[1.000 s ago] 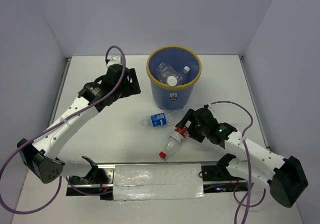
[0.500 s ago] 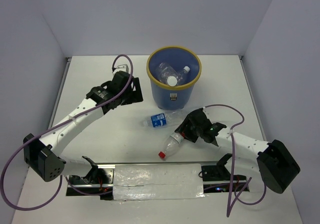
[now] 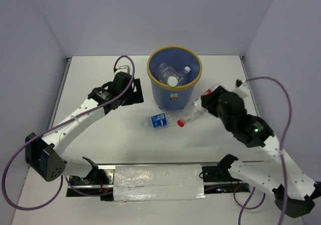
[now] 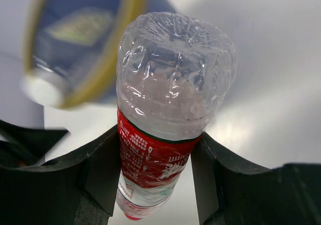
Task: Put the plastic bottles in the bin
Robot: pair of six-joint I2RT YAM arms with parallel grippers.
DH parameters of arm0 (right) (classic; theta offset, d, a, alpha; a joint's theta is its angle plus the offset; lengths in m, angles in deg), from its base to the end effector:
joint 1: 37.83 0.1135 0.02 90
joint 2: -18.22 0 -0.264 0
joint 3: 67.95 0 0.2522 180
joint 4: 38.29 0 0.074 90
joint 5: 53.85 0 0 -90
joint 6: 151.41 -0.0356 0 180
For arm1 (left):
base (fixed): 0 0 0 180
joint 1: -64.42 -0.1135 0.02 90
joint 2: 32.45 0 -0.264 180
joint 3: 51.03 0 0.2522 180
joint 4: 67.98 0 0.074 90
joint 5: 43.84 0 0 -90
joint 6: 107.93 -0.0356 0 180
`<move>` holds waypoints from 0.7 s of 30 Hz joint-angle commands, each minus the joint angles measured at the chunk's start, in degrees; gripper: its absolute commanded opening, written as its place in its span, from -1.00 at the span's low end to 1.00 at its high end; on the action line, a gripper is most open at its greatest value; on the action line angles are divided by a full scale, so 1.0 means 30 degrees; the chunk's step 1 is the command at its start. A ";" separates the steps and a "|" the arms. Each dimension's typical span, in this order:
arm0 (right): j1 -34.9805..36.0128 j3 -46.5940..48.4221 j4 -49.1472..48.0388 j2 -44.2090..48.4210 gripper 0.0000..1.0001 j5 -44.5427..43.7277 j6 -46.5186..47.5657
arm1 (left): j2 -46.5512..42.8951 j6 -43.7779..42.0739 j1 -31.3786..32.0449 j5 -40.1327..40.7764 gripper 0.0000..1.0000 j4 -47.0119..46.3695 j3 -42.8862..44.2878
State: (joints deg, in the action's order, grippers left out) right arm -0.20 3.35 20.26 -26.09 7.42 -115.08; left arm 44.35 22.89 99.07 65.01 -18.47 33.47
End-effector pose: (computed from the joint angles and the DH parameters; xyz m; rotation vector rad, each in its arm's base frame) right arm 0.1257 0.0753 0.3573 0.5790 1.9965 0.4547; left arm 0.2450 -0.1554 0.3325 -0.2901 2.2553 -0.3230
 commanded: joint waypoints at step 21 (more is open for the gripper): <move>0.0114 0.9768 -1.5168 -1.1448 -0.03 -0.9027 1.8506 | -0.2687 -0.2414 -0.0126 -0.3148 0.99 -0.0665 -0.2280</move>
State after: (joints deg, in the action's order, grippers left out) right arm -0.20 33.01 -17.44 -60.80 -17.39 -64.42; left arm 38.40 16.95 98.92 57.23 -19.72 27.57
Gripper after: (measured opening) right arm 0.575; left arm 0.993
